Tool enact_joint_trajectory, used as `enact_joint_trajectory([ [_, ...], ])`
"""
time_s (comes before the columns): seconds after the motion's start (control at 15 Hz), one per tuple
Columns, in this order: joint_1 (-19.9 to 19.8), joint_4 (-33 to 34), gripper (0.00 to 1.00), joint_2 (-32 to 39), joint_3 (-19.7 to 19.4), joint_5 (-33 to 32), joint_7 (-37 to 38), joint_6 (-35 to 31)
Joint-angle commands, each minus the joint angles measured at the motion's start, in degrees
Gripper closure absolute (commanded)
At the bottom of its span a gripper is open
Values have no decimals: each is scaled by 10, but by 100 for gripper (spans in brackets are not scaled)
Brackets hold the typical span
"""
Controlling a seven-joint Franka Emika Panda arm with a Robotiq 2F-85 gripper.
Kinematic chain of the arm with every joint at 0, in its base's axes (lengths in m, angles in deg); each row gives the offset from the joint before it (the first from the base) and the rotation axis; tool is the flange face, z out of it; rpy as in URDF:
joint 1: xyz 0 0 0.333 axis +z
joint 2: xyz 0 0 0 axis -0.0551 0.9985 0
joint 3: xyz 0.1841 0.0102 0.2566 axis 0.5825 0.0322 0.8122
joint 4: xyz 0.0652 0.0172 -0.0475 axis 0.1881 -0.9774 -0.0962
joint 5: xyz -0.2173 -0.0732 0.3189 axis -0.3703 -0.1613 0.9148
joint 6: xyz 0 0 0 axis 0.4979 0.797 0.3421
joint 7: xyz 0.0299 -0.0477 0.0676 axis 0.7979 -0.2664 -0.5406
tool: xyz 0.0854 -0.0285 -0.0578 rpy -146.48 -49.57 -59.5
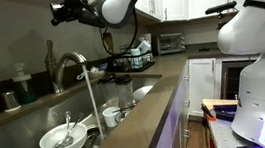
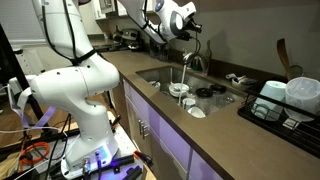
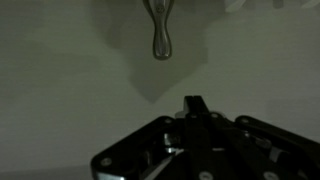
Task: Close the tap
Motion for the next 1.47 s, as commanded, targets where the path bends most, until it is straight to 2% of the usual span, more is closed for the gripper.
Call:
enact_joint_trajectory([
  [0.0,-125,38,96,-43,117,8,15,-14],
  [0.4,-332,139,95,-106,299,-1,36,0],
  [0.6,-422,196,95,-126,377,-8,38,17],
  [0.73,-473,229,91,-132,422,-11,36,30],
  [0.87,-519,260,94,-136,463,-13,30,48],
  [0.93,-535,265,96,-129,481,-17,23,64],
  [1.13,-584,288,97,-124,540,-21,6,108],
  [1.2,-625,300,97,-115,581,-25,-7,129],
  [1.4,-691,328,96,-117,651,-12,-41,159],
])
